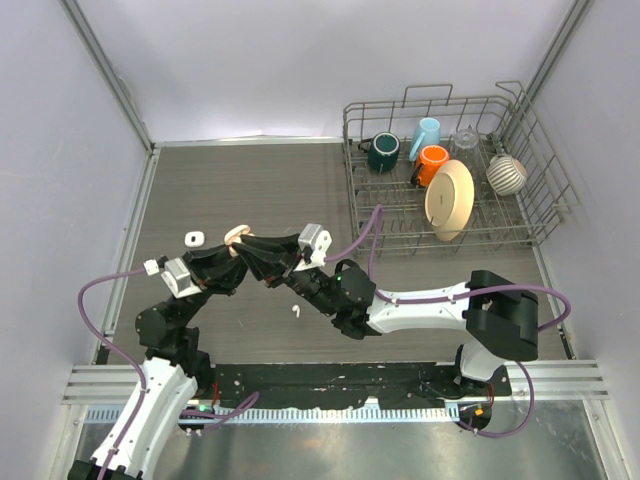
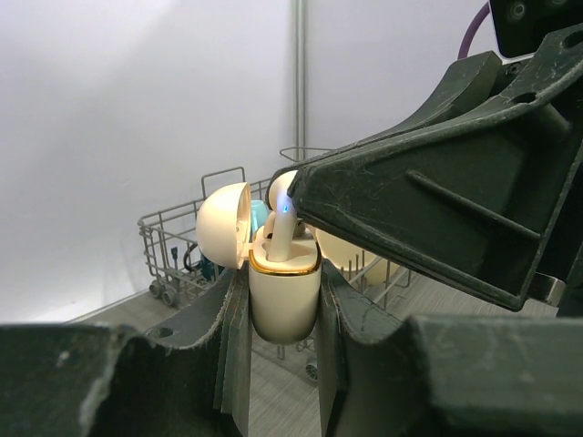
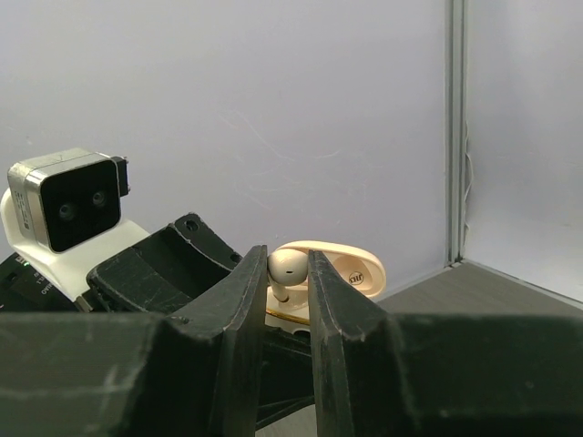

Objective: Insert the wireless bluetooth earbuds into the charging case
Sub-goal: Place the earbud in the charging case.

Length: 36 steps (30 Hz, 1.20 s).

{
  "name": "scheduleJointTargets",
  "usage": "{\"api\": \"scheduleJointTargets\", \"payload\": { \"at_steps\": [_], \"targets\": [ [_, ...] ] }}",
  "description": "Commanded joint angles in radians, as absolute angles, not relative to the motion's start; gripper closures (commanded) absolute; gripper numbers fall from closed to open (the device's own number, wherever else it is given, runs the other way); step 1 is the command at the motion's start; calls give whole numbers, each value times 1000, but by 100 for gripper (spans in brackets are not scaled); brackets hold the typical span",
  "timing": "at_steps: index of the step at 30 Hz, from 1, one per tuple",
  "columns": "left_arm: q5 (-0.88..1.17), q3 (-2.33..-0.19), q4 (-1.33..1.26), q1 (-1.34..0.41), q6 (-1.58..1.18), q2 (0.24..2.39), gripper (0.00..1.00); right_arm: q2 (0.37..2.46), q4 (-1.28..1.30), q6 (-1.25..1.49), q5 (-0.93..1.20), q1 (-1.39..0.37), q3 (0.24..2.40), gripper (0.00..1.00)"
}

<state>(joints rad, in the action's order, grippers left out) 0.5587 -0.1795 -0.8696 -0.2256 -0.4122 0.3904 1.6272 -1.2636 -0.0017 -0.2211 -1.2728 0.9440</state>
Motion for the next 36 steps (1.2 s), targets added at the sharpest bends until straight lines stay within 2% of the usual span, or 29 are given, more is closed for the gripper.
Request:
{"api": "scheduleJointTargets", "payload": {
  "at_steps": [1,16,19,36],
  "targets": [
    [577,-238,-997,-227,-423,371,100,1612,-1206,-37,-308,-1266,930,99],
    [568,-238,-974,-227,-411,356,100,1551,-1095,-40,-299,-1269,904,98],
    [571,-238,-976,-225,-413,359,100,1542,-1071,-52,-290,-1269,911,93],
    [627,-256,-965,-225,-405,361,100,1559,-983,-71,-296,-1270,1002,93]
  ]
}}
